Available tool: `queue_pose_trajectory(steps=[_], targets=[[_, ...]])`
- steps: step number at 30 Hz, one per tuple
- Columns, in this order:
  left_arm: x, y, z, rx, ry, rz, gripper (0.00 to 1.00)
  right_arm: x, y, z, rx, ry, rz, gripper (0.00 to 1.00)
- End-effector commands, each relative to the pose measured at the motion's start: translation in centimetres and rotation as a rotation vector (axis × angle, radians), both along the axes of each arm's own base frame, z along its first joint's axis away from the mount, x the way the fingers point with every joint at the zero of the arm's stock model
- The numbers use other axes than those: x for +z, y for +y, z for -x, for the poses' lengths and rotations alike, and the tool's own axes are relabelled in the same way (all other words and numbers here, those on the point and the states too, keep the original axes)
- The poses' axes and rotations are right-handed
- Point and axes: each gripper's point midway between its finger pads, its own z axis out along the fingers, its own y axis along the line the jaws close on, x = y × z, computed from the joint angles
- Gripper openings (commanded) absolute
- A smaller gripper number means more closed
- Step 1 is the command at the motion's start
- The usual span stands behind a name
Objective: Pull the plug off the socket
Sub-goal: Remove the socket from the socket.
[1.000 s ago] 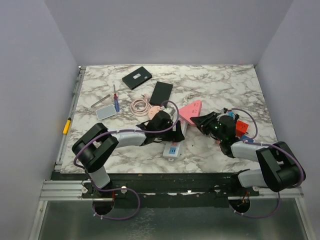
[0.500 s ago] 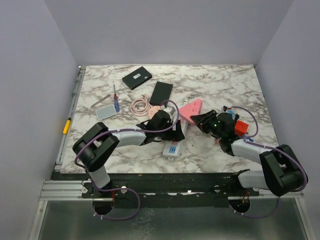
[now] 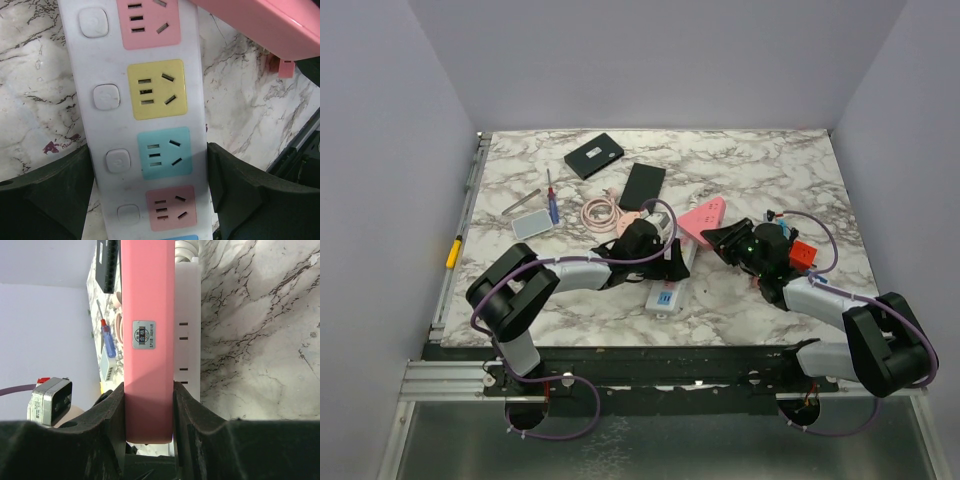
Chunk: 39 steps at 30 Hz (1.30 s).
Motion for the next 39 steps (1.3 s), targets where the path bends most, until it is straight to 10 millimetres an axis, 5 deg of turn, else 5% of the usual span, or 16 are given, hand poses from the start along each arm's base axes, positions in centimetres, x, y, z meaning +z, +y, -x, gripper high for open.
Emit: queue_pose_trajectory(steps=[1, 12, 21, 39], targets=[[-3.8, 1.7, 3.1, -0.049, 0.153, -0.054, 0.0, 2.0, -0.3, -1.2, -0.041, -0.08, 0.006, 0.0], [-2.5, 2.0, 2.3, -0.025, 0.19, 0.05, 0.0, -1.4, -2.2, -0.3, -0.1, -0.008, 0.092, 0.0], [-1.8, 2.2, 1.9, -0.011, 0.2, 0.095, 0.0, -2.2, -2.2, -0.1, -0.102, 0.013, 0.096, 0.0], [-5.3, 5.0, 1.7, -0.017, 0.145, -0.146, 0.0, -1.8, -1.5, -1.3, -0.086, 0.037, 0.113, 0.0]])
